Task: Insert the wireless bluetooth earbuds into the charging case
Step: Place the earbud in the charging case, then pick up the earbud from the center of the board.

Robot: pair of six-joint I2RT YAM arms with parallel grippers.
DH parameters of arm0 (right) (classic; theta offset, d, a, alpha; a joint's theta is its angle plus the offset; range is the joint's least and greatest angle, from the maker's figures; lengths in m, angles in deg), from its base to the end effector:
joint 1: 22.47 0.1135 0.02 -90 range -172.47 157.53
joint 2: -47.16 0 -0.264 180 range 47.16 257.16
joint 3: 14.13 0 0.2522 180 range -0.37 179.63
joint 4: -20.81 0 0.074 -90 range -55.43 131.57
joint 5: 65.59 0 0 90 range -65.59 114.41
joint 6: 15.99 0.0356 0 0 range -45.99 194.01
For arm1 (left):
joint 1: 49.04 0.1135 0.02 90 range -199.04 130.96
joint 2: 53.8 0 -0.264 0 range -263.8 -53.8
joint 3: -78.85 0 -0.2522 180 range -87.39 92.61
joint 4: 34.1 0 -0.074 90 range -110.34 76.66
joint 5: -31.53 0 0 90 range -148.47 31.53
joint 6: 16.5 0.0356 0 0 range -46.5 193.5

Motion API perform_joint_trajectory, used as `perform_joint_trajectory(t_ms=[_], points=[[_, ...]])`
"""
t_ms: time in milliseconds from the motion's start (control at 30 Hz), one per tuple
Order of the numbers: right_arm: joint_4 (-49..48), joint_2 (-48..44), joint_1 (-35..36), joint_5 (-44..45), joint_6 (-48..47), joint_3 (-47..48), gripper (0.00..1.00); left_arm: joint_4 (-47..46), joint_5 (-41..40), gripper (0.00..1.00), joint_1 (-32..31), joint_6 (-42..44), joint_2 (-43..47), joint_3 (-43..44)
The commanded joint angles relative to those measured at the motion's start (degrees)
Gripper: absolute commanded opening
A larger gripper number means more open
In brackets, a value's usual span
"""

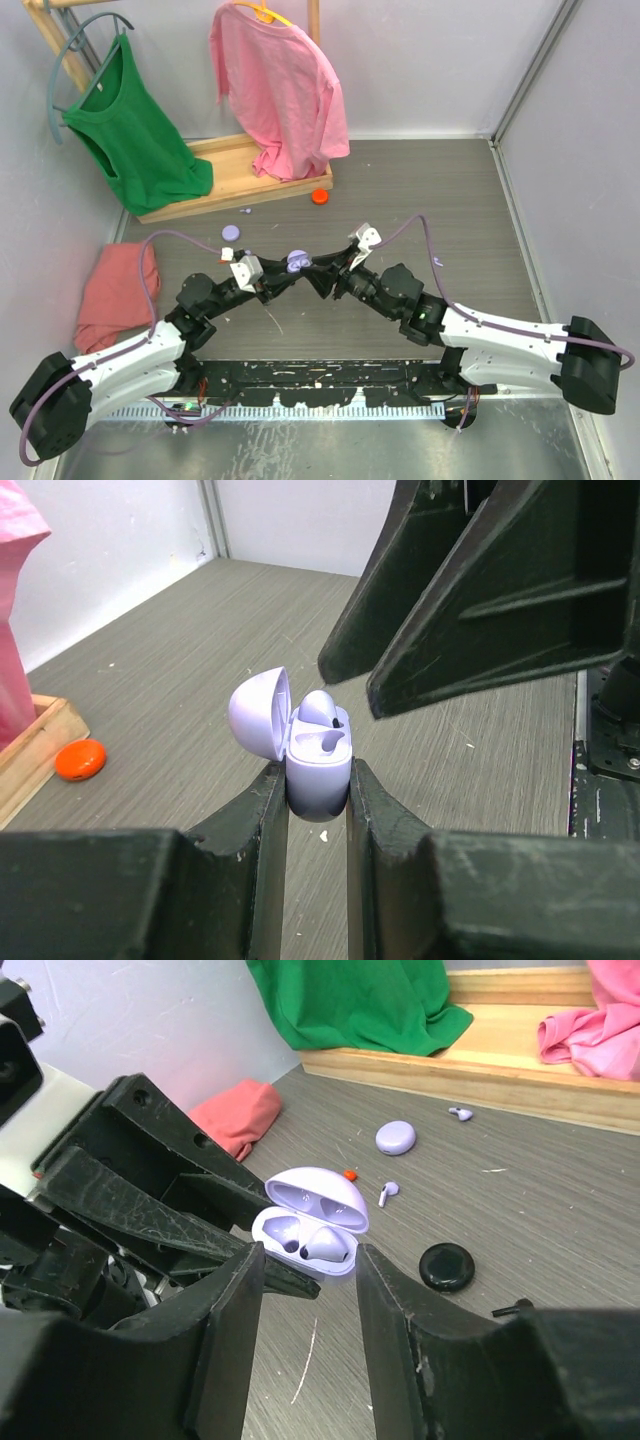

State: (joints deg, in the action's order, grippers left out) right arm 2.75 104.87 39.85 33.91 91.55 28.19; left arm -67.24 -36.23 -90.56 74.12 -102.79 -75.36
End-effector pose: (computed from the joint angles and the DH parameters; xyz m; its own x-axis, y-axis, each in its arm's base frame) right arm 0.1126 0.2019 0.2748 -0.2195 0.2214 -0.9502 -0.7663 0.5636 0.3084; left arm 0.1288 -0.1320 0.2318 0.1389 -0.1096 -0.9842 0.8912 0.4471 0.0760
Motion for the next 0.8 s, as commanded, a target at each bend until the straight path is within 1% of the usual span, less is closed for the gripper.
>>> perform_joint_trajectory(t_ms=[0, 33, 233, 400, 467, 567, 767], points=[[4.83, -4.40, 0.43, 2.39, -1.92, 4.86, 0.49, -4.34, -1.33, 0.00, 0.01, 0.83, 0.94, -0.29], [6.69, -4.90, 0.43, 4.44, -2.05, 5.61, 0.51, -4.35, -1.35, 0.00, -0.04, 0.87, 0.92, -0.38], [19.61, -6.95, 0.44, 8.86, -2.30, 10.19, 0.58, -4.19, -1.54, 0.00, 0.03, 0.96, 1.18, -1.15], [34.19, -4.63, 0.04, 16.85, -2.68, 16.88, 0.62, -3.62, -1.56, 0.00, -0.01, 1.13, 1.73, -1.80], [38.54, -3.30, -1.13, 18.93, -2.29, 18.58, 0.63, -3.23, -1.67, 0.00, -0.04, 1.27, 2.27, -1.91], [43.97, -1.20, -4.58, 19.17, -0.48, 20.32, 0.64, -1.87, -1.71, 0.00, 0.02, 1.70, 3.33, -1.92], [51.55, 2.55, -17.61, 13.45, 3.28, 21.17, 0.64, -0.08, -2.00, 0.00, -0.02, 2.38, 4.89, -2.50]])
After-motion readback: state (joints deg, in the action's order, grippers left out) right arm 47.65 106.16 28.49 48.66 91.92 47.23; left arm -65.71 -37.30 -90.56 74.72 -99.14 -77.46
